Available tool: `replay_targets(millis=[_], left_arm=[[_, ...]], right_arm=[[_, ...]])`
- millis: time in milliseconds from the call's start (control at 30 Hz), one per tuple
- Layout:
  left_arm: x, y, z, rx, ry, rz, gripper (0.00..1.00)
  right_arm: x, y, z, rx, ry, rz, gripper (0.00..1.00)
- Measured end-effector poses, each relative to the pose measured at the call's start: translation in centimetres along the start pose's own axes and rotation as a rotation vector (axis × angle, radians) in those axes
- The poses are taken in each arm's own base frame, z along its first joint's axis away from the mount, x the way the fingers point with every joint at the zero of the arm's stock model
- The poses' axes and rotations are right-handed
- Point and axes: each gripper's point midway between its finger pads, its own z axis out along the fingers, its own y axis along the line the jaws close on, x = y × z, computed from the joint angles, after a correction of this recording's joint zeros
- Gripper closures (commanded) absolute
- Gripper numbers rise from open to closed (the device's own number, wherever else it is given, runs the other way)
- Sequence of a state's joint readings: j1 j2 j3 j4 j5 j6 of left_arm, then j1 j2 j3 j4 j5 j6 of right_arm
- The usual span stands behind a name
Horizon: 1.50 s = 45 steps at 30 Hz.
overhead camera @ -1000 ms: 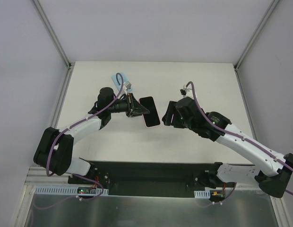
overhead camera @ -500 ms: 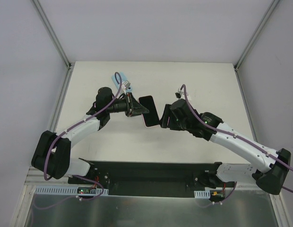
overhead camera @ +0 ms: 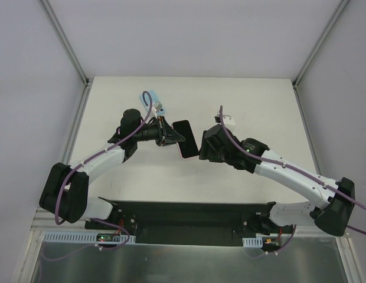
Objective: Take the phone out of the phone case
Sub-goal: Remove the phone case from the phone.
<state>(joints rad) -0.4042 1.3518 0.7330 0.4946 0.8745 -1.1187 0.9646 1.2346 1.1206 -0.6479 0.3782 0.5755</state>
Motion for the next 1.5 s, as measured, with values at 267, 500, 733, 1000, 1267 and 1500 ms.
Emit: replay_targets(millis=[267, 500, 733, 1000, 1267, 1500], left_arm=[[-0.4, 0.7, -0.1, -0.029, -0.023, -0.010, 1.00], [-1.2, 1.0, -0.2, -0.041, -0.056, -0.016, 1.00], [-1.9, 1.0, -0.4, -0.041, -0.085, -0.033, 1.00], [-2.6, 0.8, -0.6, -0.014, -0.121, -0.062, 1.00], [-3.2, 1.0, -0.7, -0.026, -0.154, -0.062, 1.00], [-3.4, 1.1, -1.0, -0.043, -0.176, -0.069, 1.00]], right_arm=[[0.6, 0.3, 1.6, 0.026, 0.016, -0.014, 0.39], [0.9, 0.7, 3.3, -0.025, 0.013, 0.066, 0.41], [0.5, 0.9, 4.0, -0.111, 0.006, 0.172, 0.42], [0.0, 1.2, 4.5, -0.140, 0.014, 0.233, 0.47], [-0.1, 1.5, 5.9, -0.102, 0.039, 0.240, 0.49], [-0.1, 2.0, 6.5, -0.116, 0.048, 0.249, 0.54]])
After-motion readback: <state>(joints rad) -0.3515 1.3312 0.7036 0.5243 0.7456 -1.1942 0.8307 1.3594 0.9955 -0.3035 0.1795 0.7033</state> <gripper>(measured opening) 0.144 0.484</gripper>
